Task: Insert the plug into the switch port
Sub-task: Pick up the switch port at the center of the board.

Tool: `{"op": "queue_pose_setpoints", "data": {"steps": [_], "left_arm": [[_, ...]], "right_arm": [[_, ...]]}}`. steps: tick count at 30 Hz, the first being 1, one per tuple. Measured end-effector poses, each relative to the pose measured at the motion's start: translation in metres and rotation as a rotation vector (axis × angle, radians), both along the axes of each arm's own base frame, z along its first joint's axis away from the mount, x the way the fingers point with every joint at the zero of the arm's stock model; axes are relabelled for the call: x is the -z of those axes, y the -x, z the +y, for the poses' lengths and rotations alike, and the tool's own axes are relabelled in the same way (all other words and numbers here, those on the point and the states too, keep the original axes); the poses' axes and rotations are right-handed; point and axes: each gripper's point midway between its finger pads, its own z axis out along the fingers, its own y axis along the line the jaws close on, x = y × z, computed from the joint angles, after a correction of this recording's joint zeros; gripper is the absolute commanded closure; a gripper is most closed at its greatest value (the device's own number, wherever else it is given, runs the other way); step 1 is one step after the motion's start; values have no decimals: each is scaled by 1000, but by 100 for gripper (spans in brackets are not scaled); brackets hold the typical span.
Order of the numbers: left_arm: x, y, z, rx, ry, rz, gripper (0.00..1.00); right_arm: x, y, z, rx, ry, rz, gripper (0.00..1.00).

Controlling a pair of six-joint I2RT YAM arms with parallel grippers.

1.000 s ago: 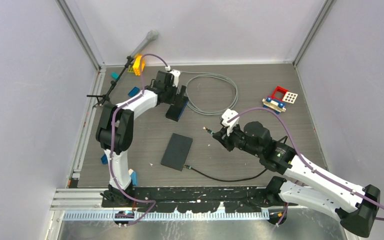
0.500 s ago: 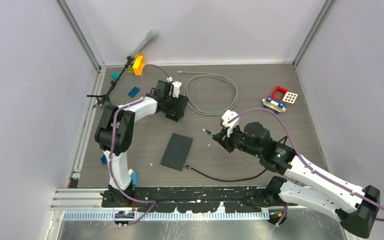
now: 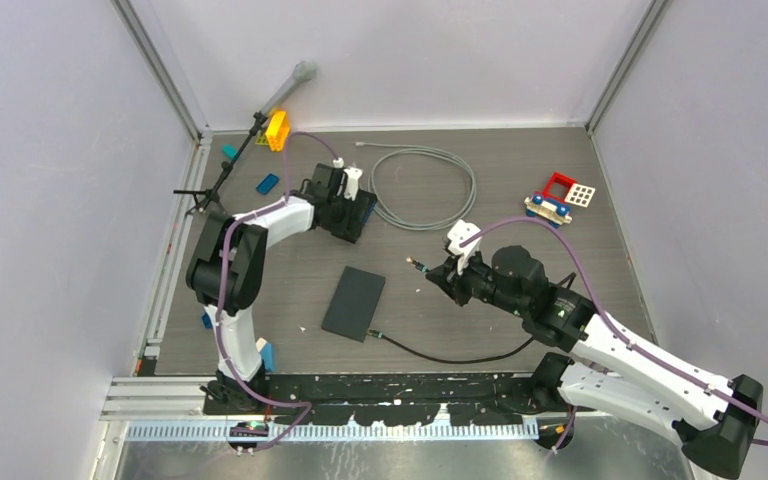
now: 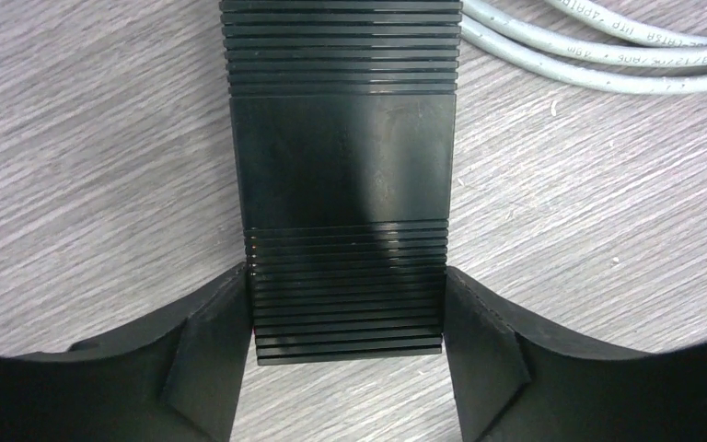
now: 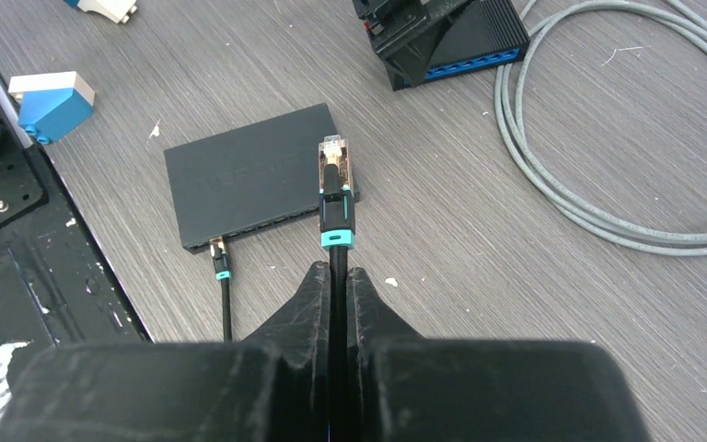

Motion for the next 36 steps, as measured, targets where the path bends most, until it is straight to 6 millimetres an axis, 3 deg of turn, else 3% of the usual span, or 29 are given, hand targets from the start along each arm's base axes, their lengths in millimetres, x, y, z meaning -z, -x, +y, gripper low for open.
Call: {"op": "queue_pose_setpoints", "data": {"steps": [7,11,15,20,23,26,32,36], "left_arm": [[-1,3,-3,5,-7,-3,68],[-8,17,-10,30,-6,-7,87],[-41,36,-25,67,20,-38,100],[-99,63,-38,73,103,-129,100],[-115,91,-40,62,148,-144,100],[-110,122,-34,25,161,-114,100],[-70,190,-10,-80,124,1,100],[-61,215,-3,-117,113,16,100]], "right_arm": [[-2,0,-2,9,-7,-3,99],[-2,-2,-6,45,-14,11,100],[1,-4,-17,105,4,36,100],[-2,-6,-27,167,-4,43,100],[-3,-6,-29,185,-18,58,99],[1,-5,-27,195,-31,84,100],[27,-4,-21,203,-24,152,100],[46,0,-11,181,17,194,100]]}}
